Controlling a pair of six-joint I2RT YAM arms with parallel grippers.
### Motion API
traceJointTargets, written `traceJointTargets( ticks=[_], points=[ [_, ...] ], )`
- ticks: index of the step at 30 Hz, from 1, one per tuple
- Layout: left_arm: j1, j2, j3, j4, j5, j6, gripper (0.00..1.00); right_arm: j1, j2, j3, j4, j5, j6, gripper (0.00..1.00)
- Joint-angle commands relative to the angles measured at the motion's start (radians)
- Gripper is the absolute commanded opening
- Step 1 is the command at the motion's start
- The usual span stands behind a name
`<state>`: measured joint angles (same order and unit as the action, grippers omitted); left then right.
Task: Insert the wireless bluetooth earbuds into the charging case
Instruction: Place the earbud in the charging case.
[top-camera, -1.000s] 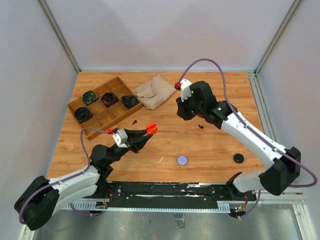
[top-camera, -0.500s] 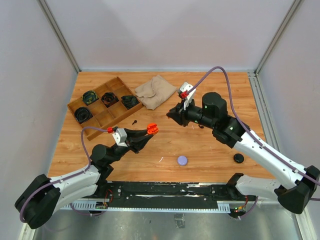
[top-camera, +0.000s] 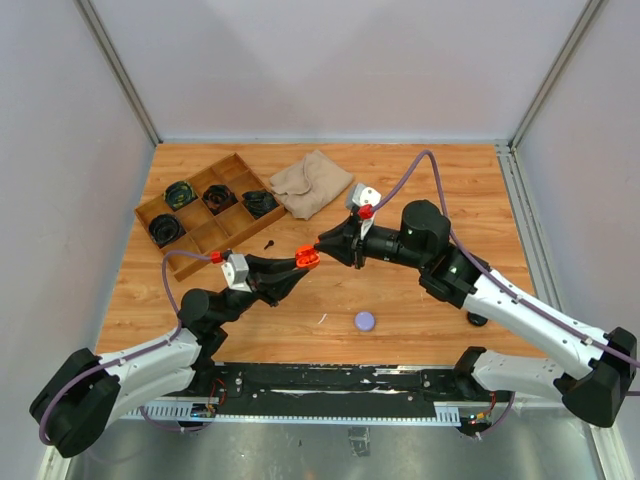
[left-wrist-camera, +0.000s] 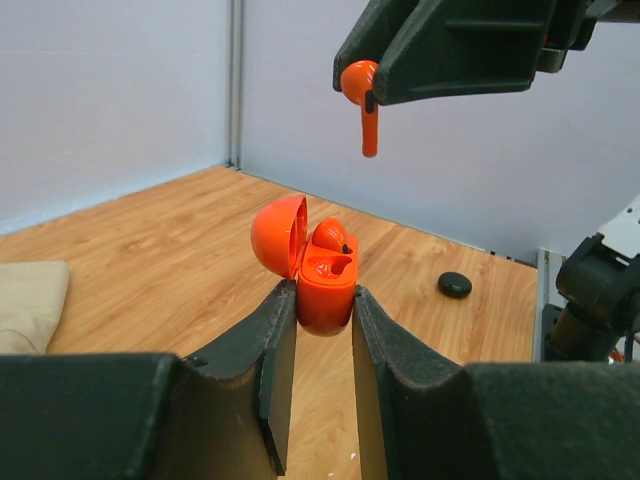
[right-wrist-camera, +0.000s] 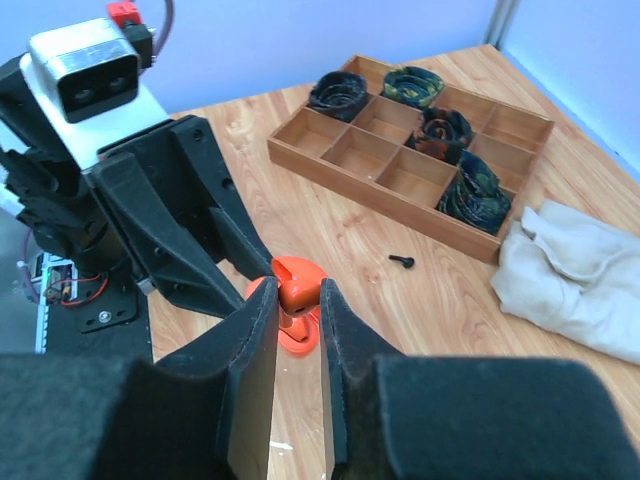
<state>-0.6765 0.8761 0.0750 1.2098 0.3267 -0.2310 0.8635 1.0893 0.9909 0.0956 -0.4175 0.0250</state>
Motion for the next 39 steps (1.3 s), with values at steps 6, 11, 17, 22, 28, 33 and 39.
traceJointTargets(
  ticks=[6,11,17,22,28,33,39],
  points=[
    [0.000,-0.021,0.037,0.066,0.032,-0.037,0.00,0.045,0.011,-0.022,0.112,-0.102,-0.012,0.18],
    [0.000,-0.030,0.038,0.074,0.041,-0.051,0.00,0.051,0.031,-0.027,0.125,-0.114,-0.014,0.18],
    [-0.001,-0.040,0.040,0.079,0.043,-0.059,0.00,0.058,0.048,-0.029,0.130,-0.122,-0.018,0.18],
    [0.000,-0.040,0.042,0.084,0.044,-0.064,0.00,0.060,0.055,-0.028,0.119,-0.125,-0.026,0.18],
    [0.000,-0.040,0.045,0.089,0.045,-0.070,0.00,0.062,0.063,-0.027,0.111,-0.133,-0.035,0.18],
    [0.000,-0.042,0.048,0.091,0.051,-0.073,0.00,0.062,0.060,-0.031,0.101,-0.123,-0.050,0.18],
    [0.000,-0.048,0.048,0.091,0.056,-0.076,0.00,0.062,0.057,-0.032,0.084,-0.115,-0.072,0.19]
  ],
)
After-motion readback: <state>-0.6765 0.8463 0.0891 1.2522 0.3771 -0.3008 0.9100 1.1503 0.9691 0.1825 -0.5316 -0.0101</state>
